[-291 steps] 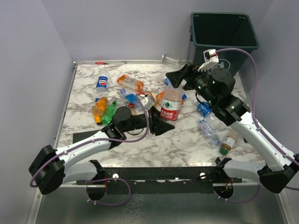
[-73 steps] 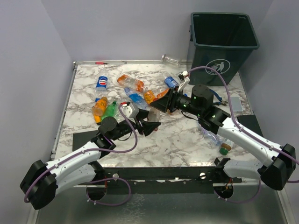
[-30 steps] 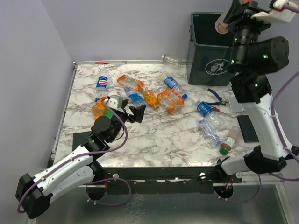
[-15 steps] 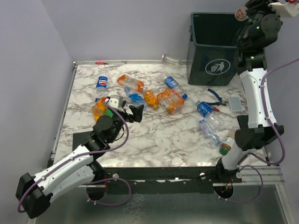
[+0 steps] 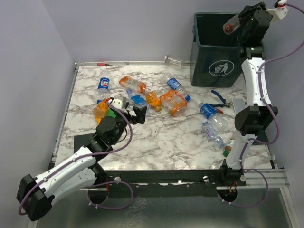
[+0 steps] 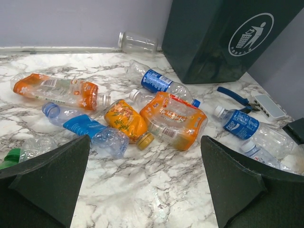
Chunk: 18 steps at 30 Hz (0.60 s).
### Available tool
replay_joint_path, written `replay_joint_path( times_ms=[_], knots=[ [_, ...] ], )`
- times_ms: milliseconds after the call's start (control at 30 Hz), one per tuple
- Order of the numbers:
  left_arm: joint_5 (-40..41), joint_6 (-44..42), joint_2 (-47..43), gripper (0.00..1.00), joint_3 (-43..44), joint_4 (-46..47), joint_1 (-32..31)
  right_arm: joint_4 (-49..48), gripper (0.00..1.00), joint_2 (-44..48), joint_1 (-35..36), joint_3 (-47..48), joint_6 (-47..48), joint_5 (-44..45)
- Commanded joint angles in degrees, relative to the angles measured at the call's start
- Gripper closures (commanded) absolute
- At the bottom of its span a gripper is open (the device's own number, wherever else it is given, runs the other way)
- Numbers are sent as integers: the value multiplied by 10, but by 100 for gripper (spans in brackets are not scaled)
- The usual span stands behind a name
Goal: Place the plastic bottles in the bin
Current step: Place the plastic bottle in the trash bin.
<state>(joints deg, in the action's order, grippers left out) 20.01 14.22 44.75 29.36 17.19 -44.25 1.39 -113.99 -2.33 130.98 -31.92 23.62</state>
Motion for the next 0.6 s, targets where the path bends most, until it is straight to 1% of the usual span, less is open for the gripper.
replay_joint_path(
  times_ms=[0,67,133,167,267,300,400,567],
  knots=[
    [10,-8,10,1,17,-8,3,27,99,2,-3,-41,-26,-23],
    [9,-8,14,1,19,-9,3,13,97,8,-3,-69,-21,-37],
    [7,-8,20,1,21,-9,3,10,87,8,-3,-77,-14,-53],
    [5,-8,22,1,21,-9,4,13,80,7,-3,-76,-10,-62],
    [-1,-7,28,1,24,-9,4,24,52,4,-3,-68,-4,-77],
    [-2,-6,29,1,24,-9,4,28,45,4,-3,-65,-4,-79],
    [-2,-5,30,1,24,-9,5,40,37,5,-3,-51,-5,-83],
    [5,-5,28,1,24,-11,5,61,29,13,-3,-14,-15,-98]
  ],
)
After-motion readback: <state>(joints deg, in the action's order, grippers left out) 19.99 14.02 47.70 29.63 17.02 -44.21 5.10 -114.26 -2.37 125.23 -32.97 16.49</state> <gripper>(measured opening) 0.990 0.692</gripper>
